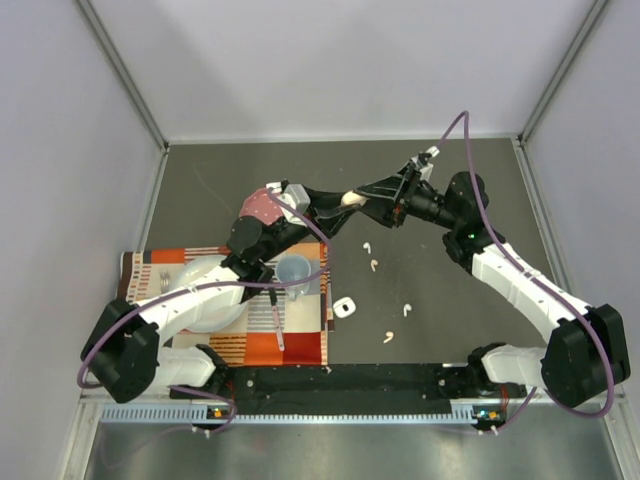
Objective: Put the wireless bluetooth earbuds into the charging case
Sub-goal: Pass from the right arm to the left
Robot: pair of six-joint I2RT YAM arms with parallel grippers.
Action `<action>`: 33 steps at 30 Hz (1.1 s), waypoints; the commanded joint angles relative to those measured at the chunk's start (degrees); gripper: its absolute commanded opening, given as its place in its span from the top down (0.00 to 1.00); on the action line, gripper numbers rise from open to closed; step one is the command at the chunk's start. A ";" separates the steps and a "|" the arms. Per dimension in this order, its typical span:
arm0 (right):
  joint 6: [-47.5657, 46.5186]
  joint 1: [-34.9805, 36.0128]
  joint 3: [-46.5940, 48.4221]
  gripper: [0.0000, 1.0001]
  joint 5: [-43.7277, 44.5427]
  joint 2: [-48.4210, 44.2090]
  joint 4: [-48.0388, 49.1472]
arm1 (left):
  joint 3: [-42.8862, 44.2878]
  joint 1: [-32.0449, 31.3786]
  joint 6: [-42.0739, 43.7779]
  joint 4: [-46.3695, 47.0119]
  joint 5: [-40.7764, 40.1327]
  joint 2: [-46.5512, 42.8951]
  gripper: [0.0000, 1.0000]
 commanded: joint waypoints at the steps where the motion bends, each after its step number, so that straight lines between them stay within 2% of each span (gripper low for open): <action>1: 0.94 0.20 0.21 0.94 -0.67 -0.36 3.74 | 2.41 -0.14 -0.66 4.05 0.24 0.73 0.61; 3: 1.11 0.20 0.12 0.94 -0.76 -0.36 4.00 | 2.32 -0.14 -0.92 4.14 0.33 0.81 0.59; 5: 1.38 0.20 0.12 0.94 -0.75 -0.45 4.44 | 2.32 -0.14 -1.01 4.32 0.42 0.99 0.52; 12: 2.25 0.20 0.12 0.94 -1.11 -0.18 5.50 | 2.23 -0.14 -1.45 4.49 0.16 1.34 0.50; 14: 2.26 0.29 0.21 0.94 -1.11 -0.18 5.32 | 2.32 -0.14 -1.54 4.67 0.07 1.34 0.54; 15: 2.17 0.20 0.21 0.94 -1.11 -0.18 5.41 | 2.41 -0.14 -1.54 4.67 0.07 1.43 0.59; 23: 2.26 0.20 -0.14 0.94 -1.20 -0.36 5.41 | 3.02 -0.14 -2.07 4.41 0.33 1.87 0.74; 24: 2.34 0.20 -0.14 0.94 -1.20 -0.36 5.32 | 3.03 -0.14 -2.24 4.58 0.24 1.87 0.73; 26: 2.34 0.12 -0.23 0.94 -1.11 -0.53 5.32 | 2.94 -0.14 -2.68 5.28 0.24 1.96 0.63; 29: 2.34 0.20 -0.40 0.94 -1.11 -0.36 4.97 | 3.11 -0.14 -3.03 5.46 0.42 2.22 0.59; 33: 2.26 0.20 -0.32 0.94 -1.11 -0.45 4.88 | 3.29 -0.14 -3.21 5.64 0.51 2.40 0.59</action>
